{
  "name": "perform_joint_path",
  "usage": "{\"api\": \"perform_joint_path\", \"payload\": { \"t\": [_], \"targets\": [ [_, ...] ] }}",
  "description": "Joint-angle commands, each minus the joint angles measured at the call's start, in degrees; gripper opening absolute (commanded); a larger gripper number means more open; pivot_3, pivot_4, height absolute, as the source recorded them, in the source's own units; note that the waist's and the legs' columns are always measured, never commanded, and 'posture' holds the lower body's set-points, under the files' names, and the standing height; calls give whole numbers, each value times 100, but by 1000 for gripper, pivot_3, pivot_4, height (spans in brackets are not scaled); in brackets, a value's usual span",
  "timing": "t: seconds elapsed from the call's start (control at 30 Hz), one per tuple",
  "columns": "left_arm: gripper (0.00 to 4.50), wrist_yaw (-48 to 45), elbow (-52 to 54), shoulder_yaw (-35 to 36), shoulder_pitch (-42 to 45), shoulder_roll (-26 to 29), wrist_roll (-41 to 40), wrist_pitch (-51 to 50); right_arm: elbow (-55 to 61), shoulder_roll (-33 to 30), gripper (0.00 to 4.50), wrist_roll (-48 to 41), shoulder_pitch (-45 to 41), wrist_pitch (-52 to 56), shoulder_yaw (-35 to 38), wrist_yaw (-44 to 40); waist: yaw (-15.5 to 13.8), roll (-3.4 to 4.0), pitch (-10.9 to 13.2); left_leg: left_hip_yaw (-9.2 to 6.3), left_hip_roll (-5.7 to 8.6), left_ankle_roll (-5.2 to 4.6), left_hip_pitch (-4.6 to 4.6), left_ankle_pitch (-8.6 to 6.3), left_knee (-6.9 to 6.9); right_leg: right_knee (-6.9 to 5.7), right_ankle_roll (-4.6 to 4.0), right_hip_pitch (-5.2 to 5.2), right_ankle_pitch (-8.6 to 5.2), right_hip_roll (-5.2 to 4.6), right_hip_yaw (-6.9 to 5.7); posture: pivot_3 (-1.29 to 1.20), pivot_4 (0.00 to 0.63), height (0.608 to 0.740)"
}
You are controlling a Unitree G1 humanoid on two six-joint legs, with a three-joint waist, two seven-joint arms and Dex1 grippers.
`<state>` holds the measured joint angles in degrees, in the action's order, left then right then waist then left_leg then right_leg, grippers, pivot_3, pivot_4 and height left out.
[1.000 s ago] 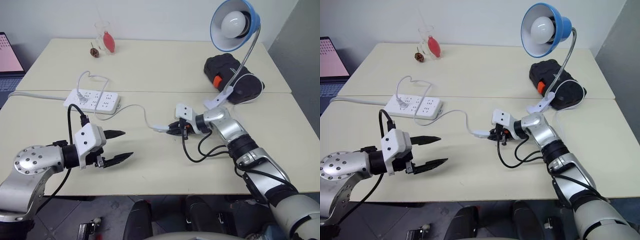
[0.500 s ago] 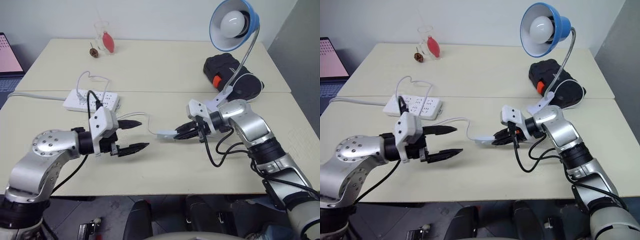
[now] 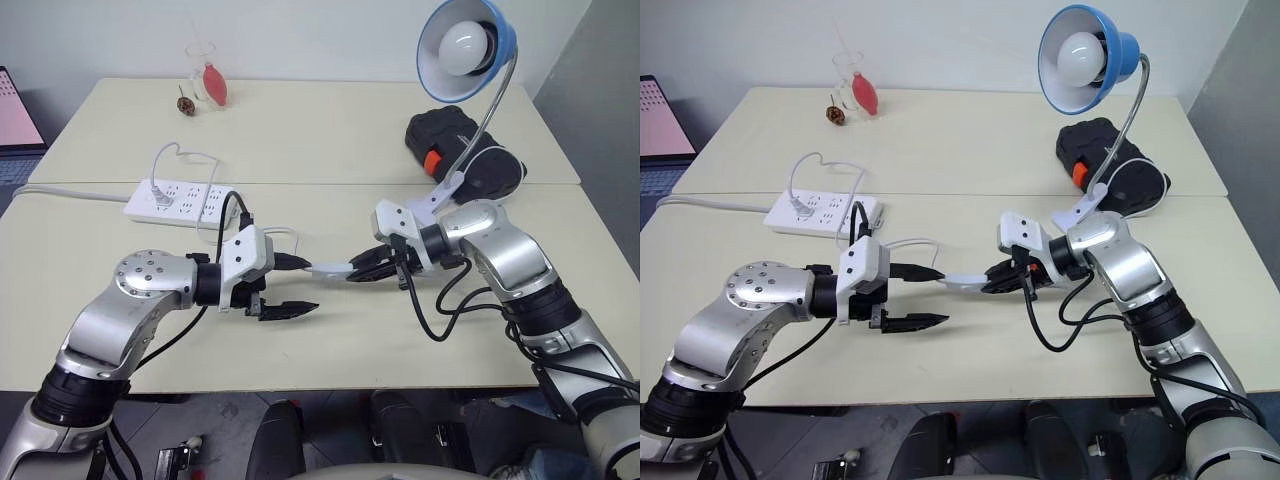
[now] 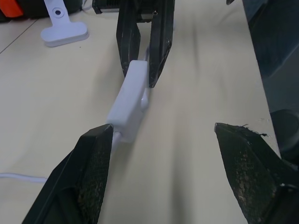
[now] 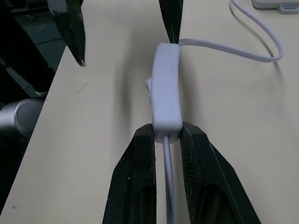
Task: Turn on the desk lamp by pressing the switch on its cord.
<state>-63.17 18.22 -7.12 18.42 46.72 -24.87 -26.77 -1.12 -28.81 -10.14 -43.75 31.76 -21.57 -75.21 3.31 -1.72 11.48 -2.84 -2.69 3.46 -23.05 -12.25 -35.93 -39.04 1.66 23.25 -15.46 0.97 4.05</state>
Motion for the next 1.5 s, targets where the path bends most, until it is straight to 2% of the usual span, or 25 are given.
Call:
{"api": "perform_joint_path", "payload": {
  "t": [0.03,0.73,1.2,1.27,1.5],
  "targets": [
    [3599,3,-94,-80,168,-122,182,207,295,7,377,43,-83,-223,-21,104,-2,0,0,-1,0,0,0,0,0,0,0,0,0,0,0,0,150,740],
    [3599,-51,-479,-360,586,-534,635,357,315,52,377,274,-128,-701,-245,225,-5,0,0,-1,0,0,-1,0,-1,0,0,0,0,0,0,0,150,740],
    [747,-38,-688,-495,887,-651,929,388,354,86,377,287,-121,-754,-267,230,-5,0,0,-2,1,0,-3,0,-2,0,1,0,0,0,0,0,150,740],
    [611,-62,-685,-496,889,-638,955,412,347,103,377,294,-126,-768,-259,227,-4,0,0,-2,1,0,-3,0,-2,0,1,0,0,0,0,0,150,740],
    [611,-65,-635,-427,881,-677,953,505,326,145,377,302,-149,-807,-241,230,-4,0,0,-3,1,0,-3,0,-2,-1,1,0,0,0,0,0,150,740]
  ]
}}
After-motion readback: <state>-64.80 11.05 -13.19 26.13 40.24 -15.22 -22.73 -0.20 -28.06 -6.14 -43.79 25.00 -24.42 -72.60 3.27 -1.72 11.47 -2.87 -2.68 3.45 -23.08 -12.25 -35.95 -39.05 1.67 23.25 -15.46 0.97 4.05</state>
